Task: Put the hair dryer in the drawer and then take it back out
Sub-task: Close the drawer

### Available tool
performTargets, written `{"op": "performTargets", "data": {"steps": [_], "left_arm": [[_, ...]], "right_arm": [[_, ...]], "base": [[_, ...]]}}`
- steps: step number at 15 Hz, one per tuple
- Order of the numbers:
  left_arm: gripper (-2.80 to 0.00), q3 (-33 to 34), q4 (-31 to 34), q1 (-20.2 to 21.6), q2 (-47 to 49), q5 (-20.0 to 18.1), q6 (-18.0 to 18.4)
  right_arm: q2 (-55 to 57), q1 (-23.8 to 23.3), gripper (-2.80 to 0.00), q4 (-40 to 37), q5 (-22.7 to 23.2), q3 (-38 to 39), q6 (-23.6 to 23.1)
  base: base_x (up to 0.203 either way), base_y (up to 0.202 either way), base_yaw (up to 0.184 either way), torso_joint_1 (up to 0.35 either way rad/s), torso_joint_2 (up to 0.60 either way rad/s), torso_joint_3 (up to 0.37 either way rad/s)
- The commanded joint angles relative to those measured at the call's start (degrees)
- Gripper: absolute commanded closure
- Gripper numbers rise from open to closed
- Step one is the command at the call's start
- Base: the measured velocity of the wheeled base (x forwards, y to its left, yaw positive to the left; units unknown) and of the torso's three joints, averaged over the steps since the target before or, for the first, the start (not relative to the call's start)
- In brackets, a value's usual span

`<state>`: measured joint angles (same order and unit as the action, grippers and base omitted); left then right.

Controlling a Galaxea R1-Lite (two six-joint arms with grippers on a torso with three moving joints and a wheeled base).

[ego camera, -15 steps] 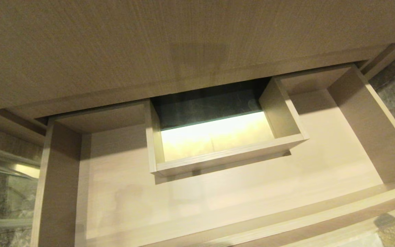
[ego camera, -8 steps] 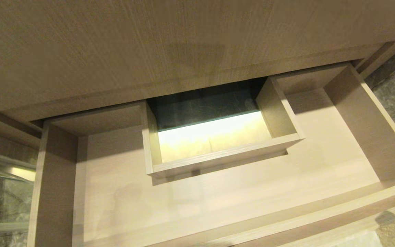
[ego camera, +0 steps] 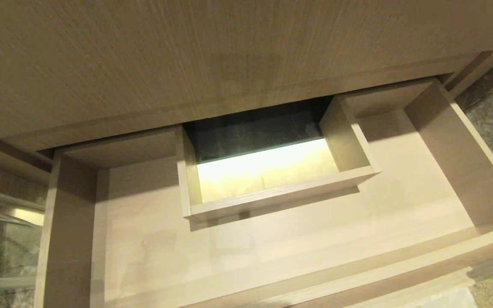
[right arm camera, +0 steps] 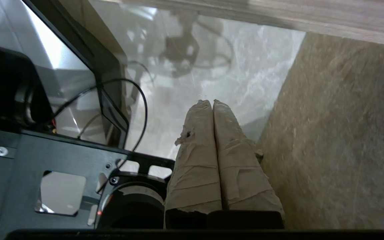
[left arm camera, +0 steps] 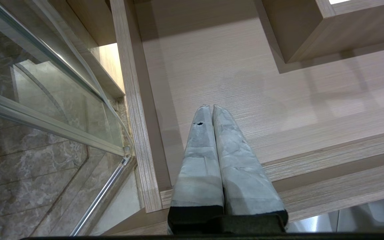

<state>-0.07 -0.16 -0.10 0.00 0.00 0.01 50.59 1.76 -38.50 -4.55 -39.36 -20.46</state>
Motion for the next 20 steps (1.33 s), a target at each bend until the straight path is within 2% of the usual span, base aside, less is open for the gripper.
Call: {"op": "performTargets", "data": {"steps": [1, 5, 14, 18, 20], "left_arm": [[0.0, -0.01, -0.02, 0.01, 0.07, 0.0, -0.01], [0.0, -0.01, -0.02, 0.01, 0.0, 0.0, -0.01], [0.0, -0.01, -0.02, 0.01, 0.09, 0.0, -0.01], [0.0, -0.01, -0.02, 0.01, 0.09, 0.0, 0.08], [0.0, -0.01, -0.02, 0.01, 0.04, 0.0, 0.04]], "right_arm": [[5.34, -2.19, 0.0, 1.34, -0.03, 0.4, -0.62], [10.07, -4.01, 0.0, 3.38, -0.02, 0.14, -1.76], [14.01, -4.28, 0.0, 15.33, 0.55, 0.69, -1.29], [17.62, -4.17, 0.0, 35.15, 5.89, -0.15, 1.17], [21.98, -4.14, 0.0, 44.75, 6.5, -2.12, 3.49]], "base": [[0.0, 0.0, 0.0, 0.0, 0.0, 0.0], [0.0, 0.0, 0.0, 0.0, 0.0, 0.0], [0.0, 0.0, 0.0, 0.0, 0.0, 0.0], [0.0, 0.0, 0.0, 0.0, 0.0, 0.0], [0.0, 0.0, 0.0, 0.0, 0.0, 0.0]]}}
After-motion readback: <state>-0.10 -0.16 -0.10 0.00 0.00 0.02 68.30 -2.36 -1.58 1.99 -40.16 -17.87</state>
